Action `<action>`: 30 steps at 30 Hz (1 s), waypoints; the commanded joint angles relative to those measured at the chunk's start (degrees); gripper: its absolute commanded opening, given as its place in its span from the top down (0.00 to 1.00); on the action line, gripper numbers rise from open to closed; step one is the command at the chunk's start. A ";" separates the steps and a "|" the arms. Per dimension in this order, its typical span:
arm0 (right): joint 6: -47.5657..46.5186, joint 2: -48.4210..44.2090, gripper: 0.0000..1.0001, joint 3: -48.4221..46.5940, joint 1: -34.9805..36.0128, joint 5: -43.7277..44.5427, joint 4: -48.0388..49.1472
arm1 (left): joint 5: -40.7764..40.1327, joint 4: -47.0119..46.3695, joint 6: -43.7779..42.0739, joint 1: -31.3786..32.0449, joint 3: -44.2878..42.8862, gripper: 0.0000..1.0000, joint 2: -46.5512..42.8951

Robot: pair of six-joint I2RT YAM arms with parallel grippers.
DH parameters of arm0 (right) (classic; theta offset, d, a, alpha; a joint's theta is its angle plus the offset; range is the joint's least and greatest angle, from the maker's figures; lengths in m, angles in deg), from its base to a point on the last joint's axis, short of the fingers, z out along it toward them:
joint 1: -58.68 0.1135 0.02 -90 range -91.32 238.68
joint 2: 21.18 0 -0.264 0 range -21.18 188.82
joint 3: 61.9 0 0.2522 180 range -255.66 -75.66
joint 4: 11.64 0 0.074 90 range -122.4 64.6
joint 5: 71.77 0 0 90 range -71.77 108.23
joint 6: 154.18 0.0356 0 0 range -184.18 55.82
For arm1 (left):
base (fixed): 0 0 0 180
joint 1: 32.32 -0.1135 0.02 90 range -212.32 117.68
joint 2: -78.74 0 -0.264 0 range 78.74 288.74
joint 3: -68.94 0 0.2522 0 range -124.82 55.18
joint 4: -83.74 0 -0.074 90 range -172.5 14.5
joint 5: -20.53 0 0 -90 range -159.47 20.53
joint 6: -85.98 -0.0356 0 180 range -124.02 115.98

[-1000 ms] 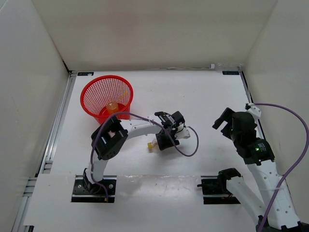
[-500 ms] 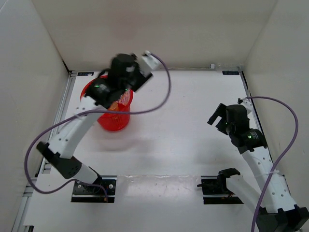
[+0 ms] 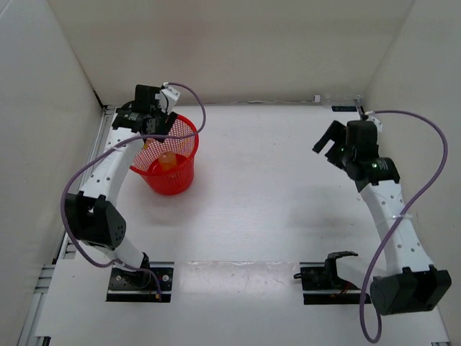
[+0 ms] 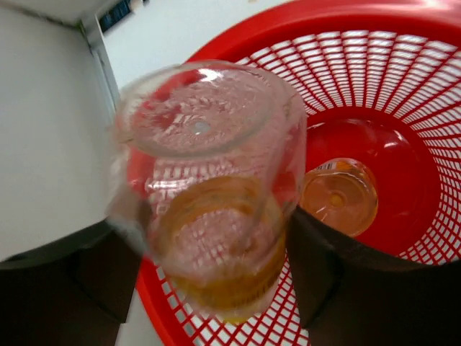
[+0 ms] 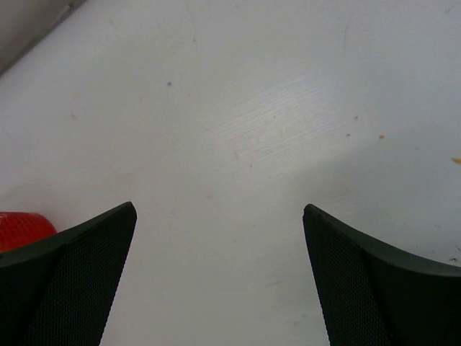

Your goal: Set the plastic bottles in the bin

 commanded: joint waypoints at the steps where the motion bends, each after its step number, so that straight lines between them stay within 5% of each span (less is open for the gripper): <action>1: -2.07 4.65 0.00 -7.82 -3.58 -6.89 2.80 | 4.56 1.46 4.00 -2.20 -2.01 0.12 -2.61; 2: -2.07 5.79 0.00 -8.98 -4.46 -8.21 2.80 | 5.09 1.98 4.01 -2.72 -2.01 0.00 -2.61; 9: 15.39 16.16 0.00 -12.24 -12.19 -17.08 6.39 | 5.10 3.22 5.76 -2.73 -4.83 0.00 -3.92; 13: 28.58 22.05 0.00 -11.01 -13.43 -19.20 17.35 | 3.78 4.53 6.29 -2.73 -7.10 0.00 -6.12; 17: 39.47 34.76 0.00 -18.97 -13.95 -18.68 20.80 | 1.85 6.55 4.36 -5.09 -5.71 0.00 -9.98; 23: 48.55 55.67 0.05 -33.31 -13.96 -21.05 27.22 | -3.43 3.57 -1.52 -10.54 9.21 0.00 -20.70; 30: 53.21 75.92 0.15 -55.63 -13.96 -12.45 36.37 | -3.34 2.16 -3.99 -19.24 27.50 0.00 -31.43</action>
